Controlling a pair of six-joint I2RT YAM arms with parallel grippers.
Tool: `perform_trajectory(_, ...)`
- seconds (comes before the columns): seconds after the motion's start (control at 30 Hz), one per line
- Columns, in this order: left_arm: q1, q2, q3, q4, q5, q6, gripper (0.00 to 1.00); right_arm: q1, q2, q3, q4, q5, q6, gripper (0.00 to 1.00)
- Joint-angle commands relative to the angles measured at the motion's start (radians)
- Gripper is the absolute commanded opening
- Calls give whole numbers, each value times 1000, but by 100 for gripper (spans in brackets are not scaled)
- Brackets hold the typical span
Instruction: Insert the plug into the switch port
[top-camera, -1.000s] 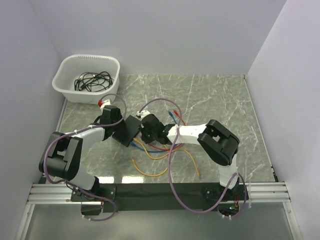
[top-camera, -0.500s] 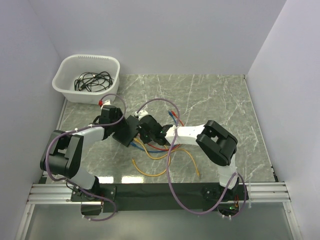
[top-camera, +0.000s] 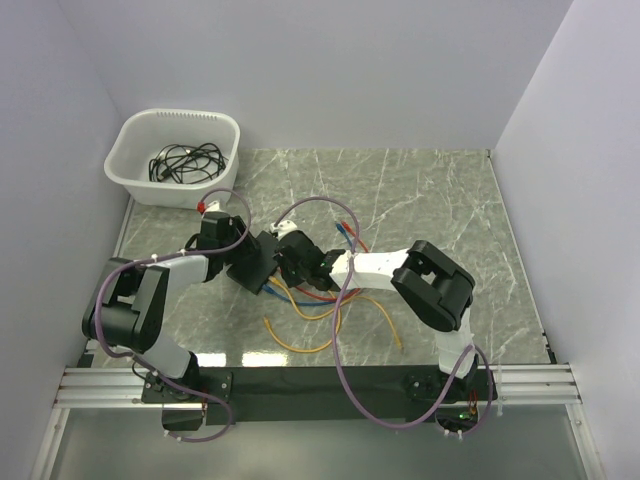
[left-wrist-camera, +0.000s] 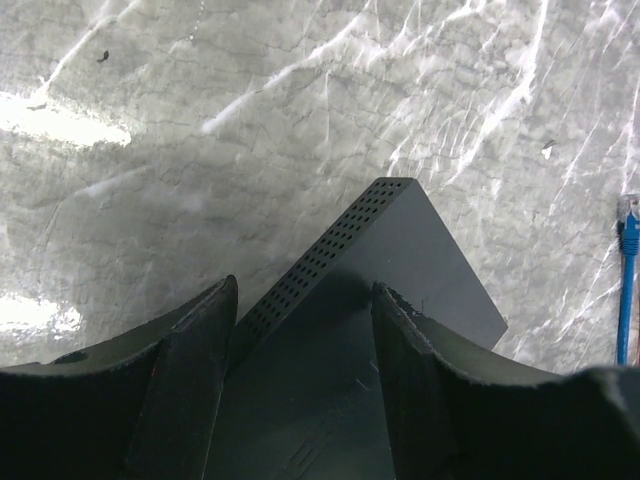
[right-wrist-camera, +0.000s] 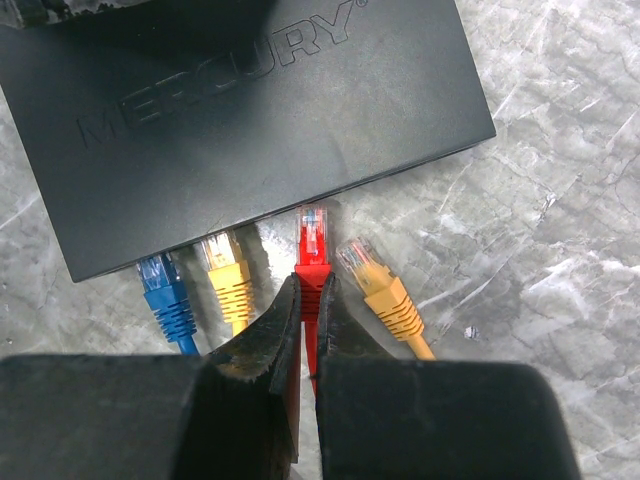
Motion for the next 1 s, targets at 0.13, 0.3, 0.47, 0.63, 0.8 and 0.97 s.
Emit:
perform_trajectory(0.13, -10, 40, -37, 2, 78, -38, 61, 25, -16, 36, 63, 21, 15, 0)
perform_trajectory(0.3, -10, 48, -37, 2, 82, -41, 61, 46, -1, 67, 49, 36, 11, 0)
perform_trajectory(0.47, -10, 43, -39, 2, 84, -38, 61, 56, 2, 73, 49, 53, 15, 0)
perform_trajectory(0.63, -10, 43, -39, -2, 87, -33, 60, 54, 9, 93, 23, 108, 6, 0)
perform_trajectory(0.8, -10, 40, -42, -1, 88, -32, 60, 45, 13, 104, 12, 153, -17, 0)
perform_trajectory(0.97, -10, 41, -40, -1, 90, -30, 60, 45, 21, 113, 17, 148, -19, 0)
